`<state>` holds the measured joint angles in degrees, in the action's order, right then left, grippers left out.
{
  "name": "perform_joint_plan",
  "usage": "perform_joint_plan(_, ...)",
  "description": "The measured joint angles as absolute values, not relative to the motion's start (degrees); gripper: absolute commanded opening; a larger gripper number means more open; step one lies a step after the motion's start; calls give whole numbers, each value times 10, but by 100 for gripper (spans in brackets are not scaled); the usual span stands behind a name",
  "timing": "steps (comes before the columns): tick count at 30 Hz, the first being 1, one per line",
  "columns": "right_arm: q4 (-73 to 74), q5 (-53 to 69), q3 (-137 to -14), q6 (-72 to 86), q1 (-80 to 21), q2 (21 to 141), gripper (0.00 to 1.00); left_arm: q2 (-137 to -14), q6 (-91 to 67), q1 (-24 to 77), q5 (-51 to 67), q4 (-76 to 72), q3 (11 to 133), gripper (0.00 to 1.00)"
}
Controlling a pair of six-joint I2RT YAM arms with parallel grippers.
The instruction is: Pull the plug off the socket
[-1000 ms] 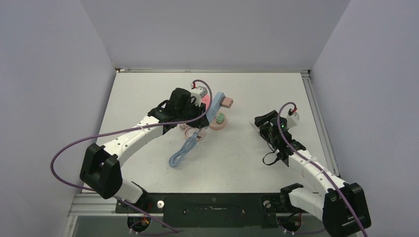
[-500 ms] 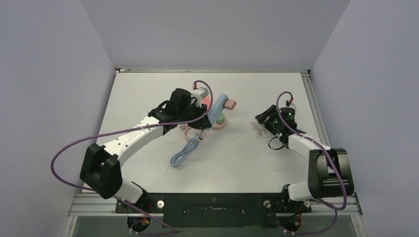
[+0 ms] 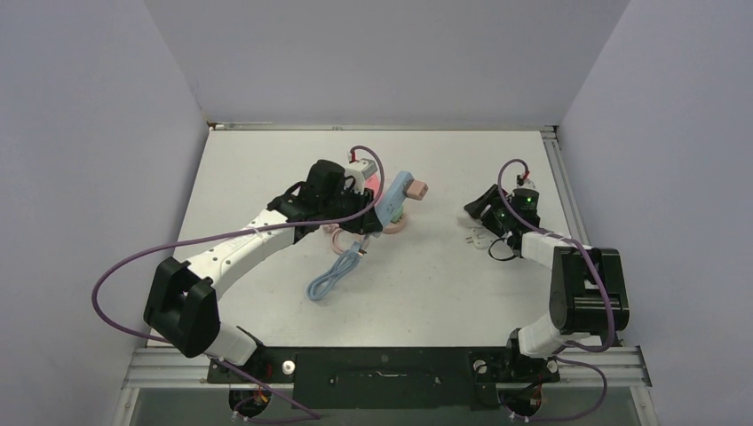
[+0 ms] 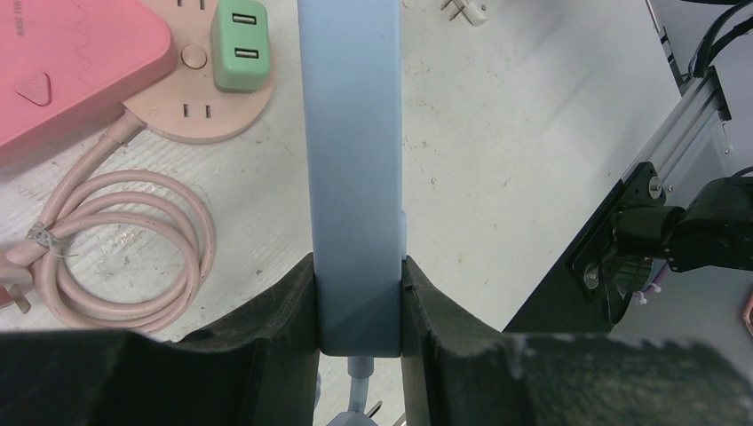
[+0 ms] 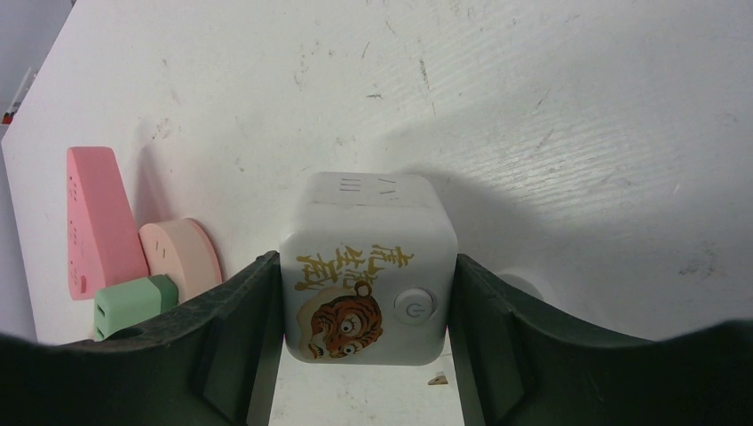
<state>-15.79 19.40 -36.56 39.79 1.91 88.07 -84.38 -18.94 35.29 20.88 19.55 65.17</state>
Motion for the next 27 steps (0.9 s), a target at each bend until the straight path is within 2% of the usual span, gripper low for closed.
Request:
perform_joint_plan(3, -158, 192, -368, 385, 20, 882, 79, -846, -191, 353, 213, 194, 652, 0)
perform_joint_plan(7, -150, 178, -369, 367, 20, 881, 95, -852, -194, 353, 217, 189, 651, 0)
perform_joint_plan(9, -141, 172, -373, 361, 20, 878, 99, -857, -197, 354, 220, 183, 649, 0)
perform_joint_plan(13, -119, 168, -376, 350, 20, 852, 100, -866, -208, 355, 231, 169, 645, 0)
perform_joint_plan(15, -111, 168, -376, 350, 20, 827, 96, -870, -211, 356, 236, 164, 642, 0)
perform_joint_plan(18, -101, 175, -376, 356, 20, 786, 95, -875, -219, 362, 241, 163, 639, 0)
perform_joint_plan(27, -98, 256, -365, 431, -7, 681, 94, -881, -223, 384, 243, 161, 636, 0)
